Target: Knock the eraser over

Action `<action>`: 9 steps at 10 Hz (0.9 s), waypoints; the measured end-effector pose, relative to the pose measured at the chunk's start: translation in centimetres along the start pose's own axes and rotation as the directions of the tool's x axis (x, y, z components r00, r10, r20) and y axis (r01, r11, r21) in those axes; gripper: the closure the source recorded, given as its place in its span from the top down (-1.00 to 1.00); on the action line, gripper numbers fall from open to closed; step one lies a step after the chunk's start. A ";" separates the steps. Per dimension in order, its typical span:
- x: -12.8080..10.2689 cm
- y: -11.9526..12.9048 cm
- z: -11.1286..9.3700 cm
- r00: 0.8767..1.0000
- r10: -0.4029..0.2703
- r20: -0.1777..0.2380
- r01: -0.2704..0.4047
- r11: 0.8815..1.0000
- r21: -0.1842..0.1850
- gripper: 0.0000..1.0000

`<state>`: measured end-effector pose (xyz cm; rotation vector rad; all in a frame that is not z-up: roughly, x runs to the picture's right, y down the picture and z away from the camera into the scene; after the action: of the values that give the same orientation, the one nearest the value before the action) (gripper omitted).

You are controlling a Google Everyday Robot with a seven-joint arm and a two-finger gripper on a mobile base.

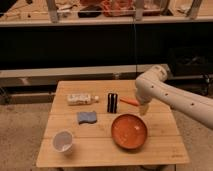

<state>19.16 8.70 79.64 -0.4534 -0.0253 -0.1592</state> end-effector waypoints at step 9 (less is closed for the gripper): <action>-0.4 -0.8 2.0 1.000 0.015 0.013 -0.015 1.000 -0.005 0.41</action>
<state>18.65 8.87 81.75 -0.4597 -0.0340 -0.1421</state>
